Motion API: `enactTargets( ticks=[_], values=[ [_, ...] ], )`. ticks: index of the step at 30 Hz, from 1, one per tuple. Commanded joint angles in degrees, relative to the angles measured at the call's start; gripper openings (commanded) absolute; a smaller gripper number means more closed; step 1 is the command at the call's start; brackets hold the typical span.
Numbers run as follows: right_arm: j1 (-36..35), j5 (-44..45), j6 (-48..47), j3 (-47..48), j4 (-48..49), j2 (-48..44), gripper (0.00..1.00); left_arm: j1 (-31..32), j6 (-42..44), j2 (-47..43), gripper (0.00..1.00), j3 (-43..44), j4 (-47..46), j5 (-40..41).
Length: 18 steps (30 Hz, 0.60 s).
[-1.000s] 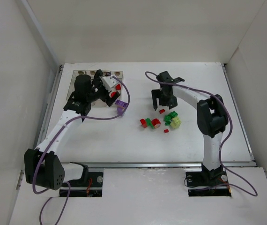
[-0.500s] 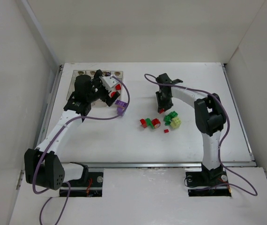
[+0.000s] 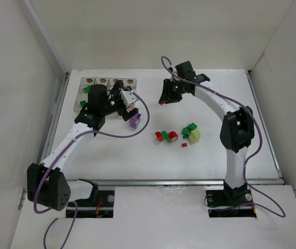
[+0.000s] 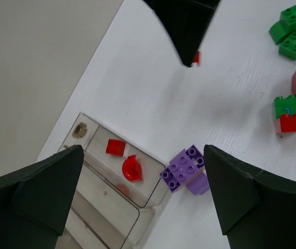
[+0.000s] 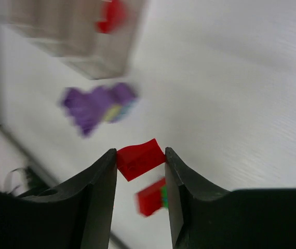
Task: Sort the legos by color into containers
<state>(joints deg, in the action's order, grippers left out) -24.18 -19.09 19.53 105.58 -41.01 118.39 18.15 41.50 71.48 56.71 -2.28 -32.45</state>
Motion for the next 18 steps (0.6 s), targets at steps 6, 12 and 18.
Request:
enactTargets(
  ticks=[6,12,18],
  values=[
    [-0.5,-32.9,11.4,3.3,18.5,-7.9,0.00,2.0,-0.4,-0.7,1.00,-0.7,-12.6,-8.9],
    [-1.0,-39.2,14.2,0.7,26.2,-9.6,0.00,3.1,-3.7,1.1,0.92,0.4,-16.8,-10.5],
    [-1.6,-40.3,14.7,0.2,26.2,-9.6,0.00,4.9,-6.2,2.3,0.79,0.9,-19.4,-11.1]
  ],
)
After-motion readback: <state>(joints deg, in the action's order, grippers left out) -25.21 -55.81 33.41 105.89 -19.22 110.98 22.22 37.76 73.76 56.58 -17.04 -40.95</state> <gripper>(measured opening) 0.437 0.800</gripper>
